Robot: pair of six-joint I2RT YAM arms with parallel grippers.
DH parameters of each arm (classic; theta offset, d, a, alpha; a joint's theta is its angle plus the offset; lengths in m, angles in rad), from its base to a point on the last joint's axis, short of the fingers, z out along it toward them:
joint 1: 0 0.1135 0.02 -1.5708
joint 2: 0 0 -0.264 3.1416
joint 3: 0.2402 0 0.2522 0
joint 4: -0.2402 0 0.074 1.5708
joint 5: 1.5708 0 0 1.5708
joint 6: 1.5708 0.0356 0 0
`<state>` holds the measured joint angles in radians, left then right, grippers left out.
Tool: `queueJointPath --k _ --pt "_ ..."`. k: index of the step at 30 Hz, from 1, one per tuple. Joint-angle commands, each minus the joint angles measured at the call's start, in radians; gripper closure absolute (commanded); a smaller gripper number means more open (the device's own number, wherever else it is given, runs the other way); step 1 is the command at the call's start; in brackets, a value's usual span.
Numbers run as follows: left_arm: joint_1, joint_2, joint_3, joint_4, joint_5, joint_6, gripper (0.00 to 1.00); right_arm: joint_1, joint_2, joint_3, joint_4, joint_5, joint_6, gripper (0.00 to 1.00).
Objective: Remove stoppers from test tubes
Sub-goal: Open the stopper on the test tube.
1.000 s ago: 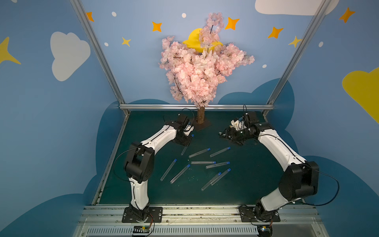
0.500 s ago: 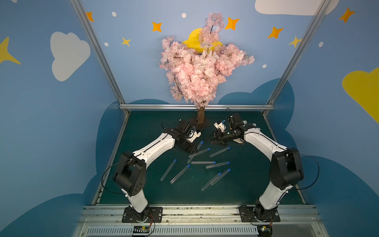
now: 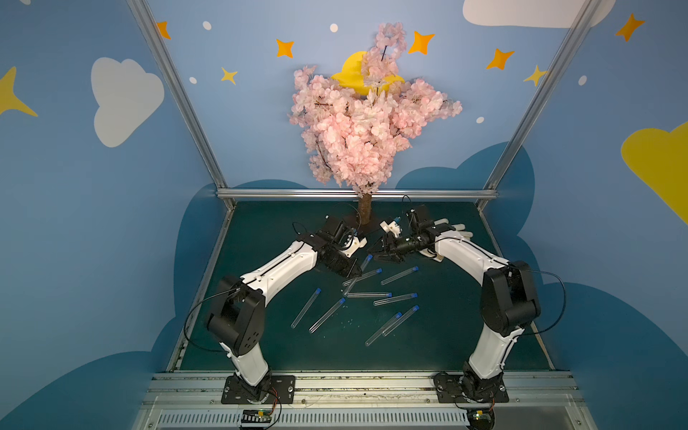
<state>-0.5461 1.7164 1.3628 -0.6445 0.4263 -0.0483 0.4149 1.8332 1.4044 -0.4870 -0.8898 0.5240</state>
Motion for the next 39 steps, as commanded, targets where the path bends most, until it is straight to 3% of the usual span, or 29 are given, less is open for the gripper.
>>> queueJointPath --k 1,8,14,18,39 --pt "-0.002 -0.002 0.011 0.002 0.024 0.015 0.86 0.007 0.019 0.029 0.019 -0.022 0.015 0.46" --pt "-0.003 0.009 0.024 -0.004 0.03 0.017 0.86 0.007 0.031 0.03 0.027 -0.032 0.023 0.56" --pt "-0.003 0.009 0.025 -0.006 0.028 0.022 0.86 0.007 0.042 0.031 0.037 -0.04 0.034 0.58" --pt "-0.003 0.004 0.023 -0.006 0.023 0.021 0.86 0.007 0.05 0.039 0.035 -0.044 0.036 0.67" --pt "-0.002 0.0 0.032 -0.006 0.008 0.014 0.87 0.007 0.051 0.045 -0.002 -0.058 0.01 0.7"
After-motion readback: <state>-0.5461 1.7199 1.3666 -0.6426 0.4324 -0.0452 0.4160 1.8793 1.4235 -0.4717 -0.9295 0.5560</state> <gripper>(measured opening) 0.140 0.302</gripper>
